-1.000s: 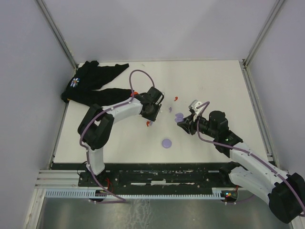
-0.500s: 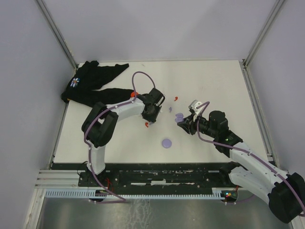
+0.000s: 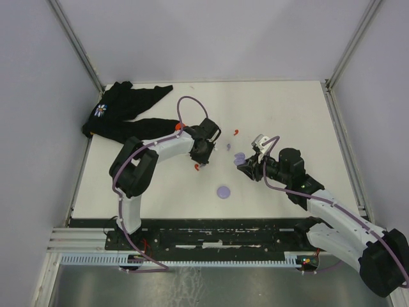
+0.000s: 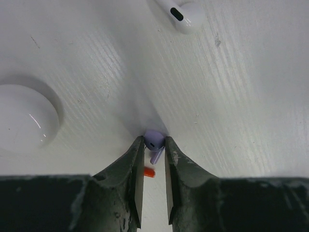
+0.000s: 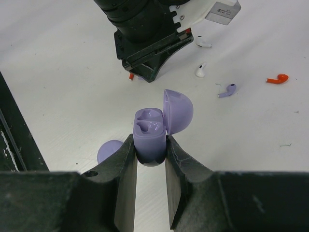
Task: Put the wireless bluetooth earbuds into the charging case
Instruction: Pick up the earbud from the center of the board, then place the earbud in the charging case.
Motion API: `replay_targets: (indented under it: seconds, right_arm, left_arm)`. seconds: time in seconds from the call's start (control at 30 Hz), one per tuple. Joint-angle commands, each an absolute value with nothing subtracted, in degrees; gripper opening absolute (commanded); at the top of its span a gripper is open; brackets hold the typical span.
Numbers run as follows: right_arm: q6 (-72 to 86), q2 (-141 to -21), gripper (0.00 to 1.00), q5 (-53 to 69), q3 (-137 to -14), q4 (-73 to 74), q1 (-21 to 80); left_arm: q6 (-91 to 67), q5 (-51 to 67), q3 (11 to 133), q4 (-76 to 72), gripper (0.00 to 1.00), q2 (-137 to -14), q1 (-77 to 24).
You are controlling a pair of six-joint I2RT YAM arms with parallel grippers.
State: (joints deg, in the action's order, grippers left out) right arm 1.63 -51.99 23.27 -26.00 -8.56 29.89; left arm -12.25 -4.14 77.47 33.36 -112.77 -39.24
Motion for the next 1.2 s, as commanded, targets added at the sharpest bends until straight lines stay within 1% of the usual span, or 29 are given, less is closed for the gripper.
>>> replay_targets:
  seconds: [0.0,0.13,0.4,0.67,0.87,1.17]
  right_arm:
    - [1.3,-52.2,0.08,24.7,-27.5,-11.5,29.8]
    - [1.5,-52.1,0.08,25.5,-27.7,-12.7,29.9]
    - [1.7,-53.4,0.08,27.4,-30.0,-15.3,29.8]
    - [2.9,-55.9,0.08,33.3,-31.4,-26.1,29.8]
    - [2.8,-57.7,0.08,36.7,-35.0,-29.1,29.8]
    - [7.7,-58.2,0.08,38.7,-35.5,-38.5,29.8]
  left_arm:
    - [-13.6,-2.9,77.4,31.8,0.23,-108.4,-39.3]
    - [-13.8,-2.2,76.3,29.1,0.20,-104.0,-39.2]
    - [-13.5,0.8,72.7,22.5,0.18,-90.3,-39.1]
    - [-14.1,11.4,68.3,13.3,0.18,-77.8,-39.1]
    - [-14.8,19.3,63.9,4.4,0.17,-69.9,-39.0]
    - [-21.1,28.2,57.9,-11.6,0.17,-64.2,-39.0]
